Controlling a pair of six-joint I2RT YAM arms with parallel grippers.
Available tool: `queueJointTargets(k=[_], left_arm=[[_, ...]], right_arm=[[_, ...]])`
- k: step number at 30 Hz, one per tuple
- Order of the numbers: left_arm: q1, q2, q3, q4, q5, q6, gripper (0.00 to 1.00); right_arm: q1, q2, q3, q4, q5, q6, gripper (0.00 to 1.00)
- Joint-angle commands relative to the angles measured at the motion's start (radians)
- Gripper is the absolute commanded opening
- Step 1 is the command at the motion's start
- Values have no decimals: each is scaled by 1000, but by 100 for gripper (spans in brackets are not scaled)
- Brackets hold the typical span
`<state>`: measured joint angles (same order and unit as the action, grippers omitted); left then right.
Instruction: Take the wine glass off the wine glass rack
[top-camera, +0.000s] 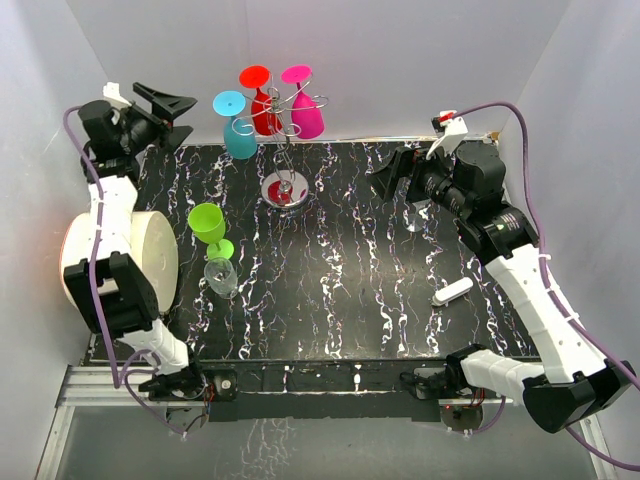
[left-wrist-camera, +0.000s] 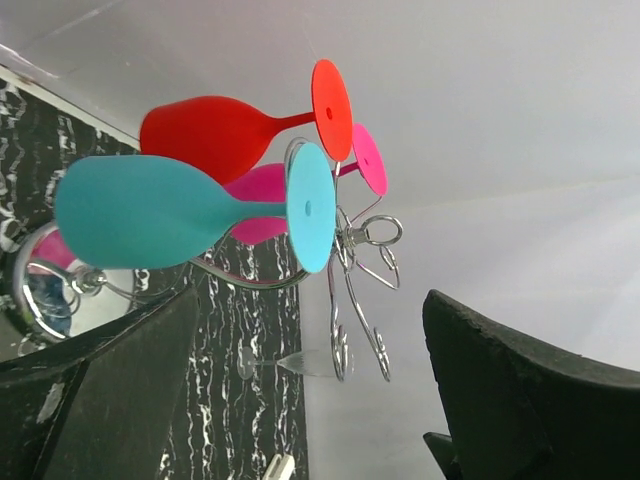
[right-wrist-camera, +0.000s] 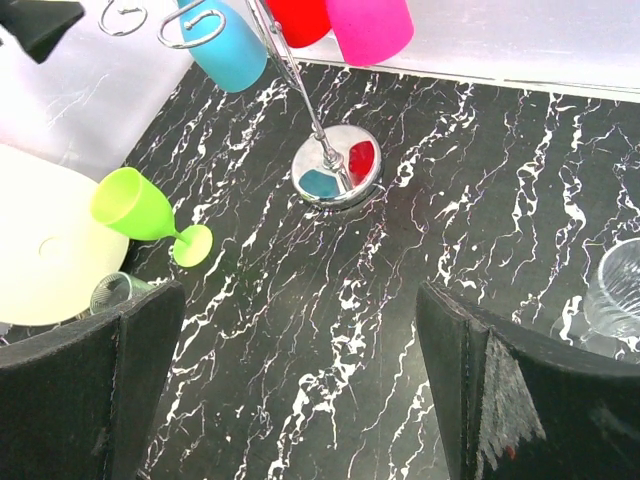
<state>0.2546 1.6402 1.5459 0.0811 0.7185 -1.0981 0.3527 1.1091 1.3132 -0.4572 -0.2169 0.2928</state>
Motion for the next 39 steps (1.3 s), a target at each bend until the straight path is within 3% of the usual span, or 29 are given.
queueJointTargets(k=[1,8,14,24,39], left_arm=[[-79,37,91,36,-38,-16,91],[-108,100,115,37,-142,-35,88],[-129,156,138,105,-127,-90,70],[-158,173,139,138,-116,-115,58],[-167,171,106,195,-113,-186,23]], right_arm=[[2,-25,-2,90,-8,11,98],[2,-31,-2,94,5,6,98],[2,-52,-13,95,2,3,98],[2,-70,-17,99,5,-1,98],[1,-95,-16,93,32,-8,98]])
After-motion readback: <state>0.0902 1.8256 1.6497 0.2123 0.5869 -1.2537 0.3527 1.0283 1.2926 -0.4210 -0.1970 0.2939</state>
